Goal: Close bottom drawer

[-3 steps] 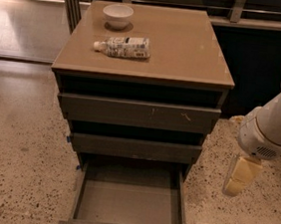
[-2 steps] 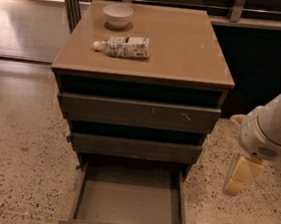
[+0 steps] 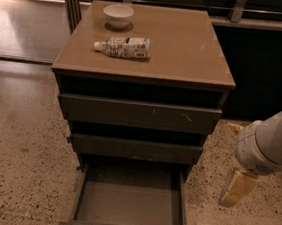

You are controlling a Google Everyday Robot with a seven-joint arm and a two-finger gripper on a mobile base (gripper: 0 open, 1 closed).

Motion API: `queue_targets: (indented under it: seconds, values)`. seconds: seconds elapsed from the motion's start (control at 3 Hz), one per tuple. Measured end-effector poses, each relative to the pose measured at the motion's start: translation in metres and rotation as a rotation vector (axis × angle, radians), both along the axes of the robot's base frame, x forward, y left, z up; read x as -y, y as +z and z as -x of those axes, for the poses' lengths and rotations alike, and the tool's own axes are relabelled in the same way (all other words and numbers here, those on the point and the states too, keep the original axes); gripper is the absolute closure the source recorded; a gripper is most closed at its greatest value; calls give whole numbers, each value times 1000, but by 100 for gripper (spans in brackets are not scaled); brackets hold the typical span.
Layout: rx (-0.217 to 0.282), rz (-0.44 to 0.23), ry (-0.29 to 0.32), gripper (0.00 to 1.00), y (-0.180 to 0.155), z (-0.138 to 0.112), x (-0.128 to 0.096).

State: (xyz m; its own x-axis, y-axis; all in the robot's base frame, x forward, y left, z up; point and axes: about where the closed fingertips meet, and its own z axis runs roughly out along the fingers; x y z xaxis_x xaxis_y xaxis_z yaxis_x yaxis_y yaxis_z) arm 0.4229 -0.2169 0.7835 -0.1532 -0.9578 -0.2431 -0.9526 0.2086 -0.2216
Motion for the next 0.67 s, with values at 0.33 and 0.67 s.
queue_targets:
  seconds: [0.33, 0.67]
  values:
    - [50, -44, 27, 0, -52, 6, -13]
    - [68, -58, 38, 0, -83, 6, -21]
